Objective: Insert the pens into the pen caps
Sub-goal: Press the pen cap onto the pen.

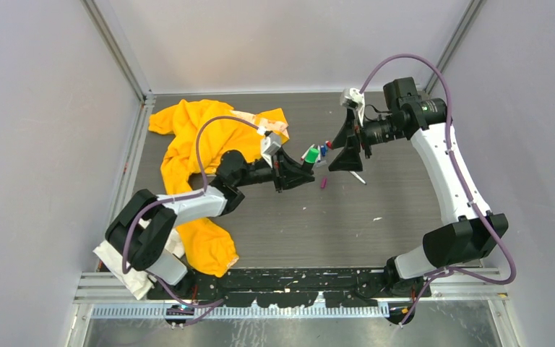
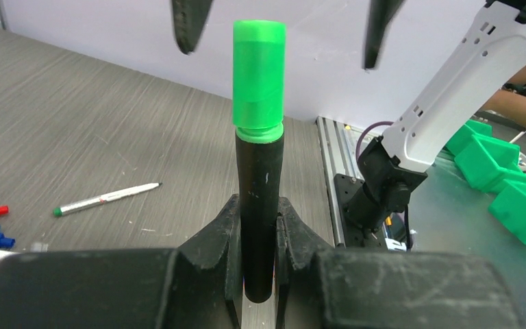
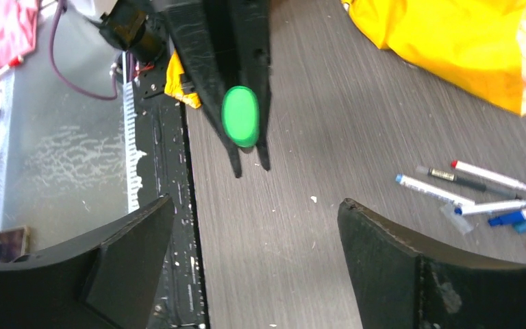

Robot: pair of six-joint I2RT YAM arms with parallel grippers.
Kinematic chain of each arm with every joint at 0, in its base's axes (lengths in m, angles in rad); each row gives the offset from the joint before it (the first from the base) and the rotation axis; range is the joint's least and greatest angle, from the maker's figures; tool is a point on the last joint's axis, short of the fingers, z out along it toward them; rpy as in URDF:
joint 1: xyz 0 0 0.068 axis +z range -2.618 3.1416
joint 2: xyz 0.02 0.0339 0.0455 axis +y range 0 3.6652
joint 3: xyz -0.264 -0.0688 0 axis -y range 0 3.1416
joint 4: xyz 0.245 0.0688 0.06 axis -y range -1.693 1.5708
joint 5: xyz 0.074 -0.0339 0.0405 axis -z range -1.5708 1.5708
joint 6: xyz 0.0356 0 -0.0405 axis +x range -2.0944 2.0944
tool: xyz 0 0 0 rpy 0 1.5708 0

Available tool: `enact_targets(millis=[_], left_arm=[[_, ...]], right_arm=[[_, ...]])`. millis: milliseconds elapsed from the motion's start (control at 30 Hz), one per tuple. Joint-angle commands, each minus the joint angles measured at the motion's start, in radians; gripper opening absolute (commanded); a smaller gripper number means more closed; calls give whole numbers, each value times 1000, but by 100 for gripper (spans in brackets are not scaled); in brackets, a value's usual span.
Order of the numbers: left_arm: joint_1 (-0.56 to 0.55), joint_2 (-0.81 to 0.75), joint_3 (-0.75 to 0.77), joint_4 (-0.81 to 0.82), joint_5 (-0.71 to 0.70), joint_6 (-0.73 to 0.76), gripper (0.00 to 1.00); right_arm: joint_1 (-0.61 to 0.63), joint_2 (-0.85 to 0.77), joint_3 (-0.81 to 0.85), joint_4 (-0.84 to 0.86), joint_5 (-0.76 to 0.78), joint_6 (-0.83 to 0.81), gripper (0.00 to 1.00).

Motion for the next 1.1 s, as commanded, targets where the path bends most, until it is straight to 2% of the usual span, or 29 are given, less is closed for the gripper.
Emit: enact_targets(millis=[0, 67, 267, 467, 667, 833, 1067], left_arm=[[13, -98, -29, -47, -3, 76, 0], [18, -124, -40, -96, -3, 96, 0], [21, -188, -51, -206, -19, 164, 0], [21, -250, -73, -273, -61, 221, 1], [21, -286, -80, -335, -62, 250, 1], [21, -295, -85, -371, -51, 289, 1], [20, -295, -57, -397, -8, 301, 1]], right_arm=[[-6, -31, 13, 130, 68, 262, 97], [-7, -41, -7, 132, 74, 266, 100], [-7, -46, 4, 81, 102, 145, 100], [-3, 9, 35, 157, 20, 211, 100], [30, 28, 96, 142, 42, 155, 100], [75, 53, 180, -37, -3, -92, 100], [203, 76, 221, -128, 20, -212, 96]])
